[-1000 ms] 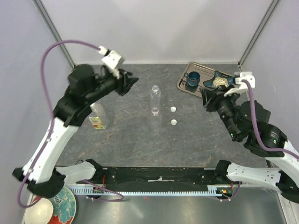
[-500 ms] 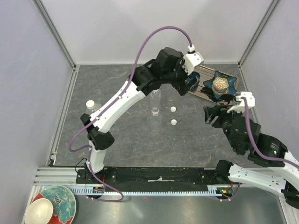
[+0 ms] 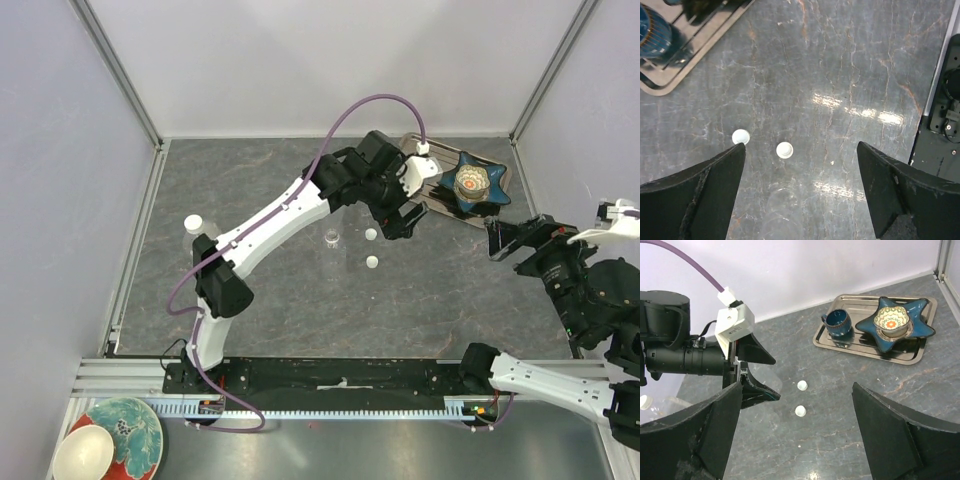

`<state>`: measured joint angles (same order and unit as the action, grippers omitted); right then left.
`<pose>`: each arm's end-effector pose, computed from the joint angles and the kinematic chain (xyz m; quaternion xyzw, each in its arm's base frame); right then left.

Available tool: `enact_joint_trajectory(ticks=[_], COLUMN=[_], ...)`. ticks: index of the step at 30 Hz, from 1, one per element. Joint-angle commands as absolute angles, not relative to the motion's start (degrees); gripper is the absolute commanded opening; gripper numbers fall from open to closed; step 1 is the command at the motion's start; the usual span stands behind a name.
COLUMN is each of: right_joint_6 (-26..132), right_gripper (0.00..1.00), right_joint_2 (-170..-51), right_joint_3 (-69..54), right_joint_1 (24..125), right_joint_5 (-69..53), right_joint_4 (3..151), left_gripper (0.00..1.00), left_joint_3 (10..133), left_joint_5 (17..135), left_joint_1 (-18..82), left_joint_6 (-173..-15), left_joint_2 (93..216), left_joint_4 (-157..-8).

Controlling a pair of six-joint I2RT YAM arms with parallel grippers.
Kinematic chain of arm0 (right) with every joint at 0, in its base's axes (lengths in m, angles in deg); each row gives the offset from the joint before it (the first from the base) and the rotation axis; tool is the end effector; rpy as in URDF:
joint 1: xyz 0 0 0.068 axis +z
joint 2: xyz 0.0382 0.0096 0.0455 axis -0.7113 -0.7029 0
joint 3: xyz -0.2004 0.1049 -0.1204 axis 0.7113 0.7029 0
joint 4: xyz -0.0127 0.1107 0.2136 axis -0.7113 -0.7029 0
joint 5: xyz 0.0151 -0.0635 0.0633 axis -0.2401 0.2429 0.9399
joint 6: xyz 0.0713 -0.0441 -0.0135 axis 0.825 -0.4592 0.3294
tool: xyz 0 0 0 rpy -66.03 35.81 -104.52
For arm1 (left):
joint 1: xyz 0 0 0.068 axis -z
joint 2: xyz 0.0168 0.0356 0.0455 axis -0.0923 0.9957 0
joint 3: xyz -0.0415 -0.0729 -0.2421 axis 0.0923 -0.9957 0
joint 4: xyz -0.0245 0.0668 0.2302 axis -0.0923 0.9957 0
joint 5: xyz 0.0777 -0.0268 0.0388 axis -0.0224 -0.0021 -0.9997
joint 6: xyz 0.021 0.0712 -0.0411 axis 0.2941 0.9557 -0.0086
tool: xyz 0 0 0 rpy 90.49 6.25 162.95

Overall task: Screw on the bottle caps
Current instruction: Pick up the bottle cap from the center of the board.

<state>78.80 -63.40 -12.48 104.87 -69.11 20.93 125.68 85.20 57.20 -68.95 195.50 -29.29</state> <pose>0.0736 0.0063 0.4343 0.1235 0.7322 0.1720 0.6473 0.2593 -0.3672 0.3337 0.5406 0.7249 -0.2643 0.3352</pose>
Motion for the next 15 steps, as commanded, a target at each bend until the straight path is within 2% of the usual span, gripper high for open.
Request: enact_joint_trajectory(ticks=[1,7,15], right_joint_6=[79.79,87.44,89.47], right_gripper=[0.98,0.98,0.97], right_joint_2=[-67.35,-65.60,-65.06], right_joint_3=[-13.53,-6.68,-1.75], right_joint_1=[105.02,105.11,105.11], right_joint_5=[-70.24,-69.10,-67.78], right_joint_4=[15.22,16.01,19.70], left_gripper=[0.99,0.99,0.96], left_joint_3=[124.48,111.14,106.28], left_joint_5=[88.34,87.73,77.27], left_joint_1=[57.42,57.41,56.98], left_joint_6=[-68.58,-67.88,-65.86], left_joint_2=[196.90,192.96,194.52], left_joint_4=[-27.93,-33.71,-37.68])
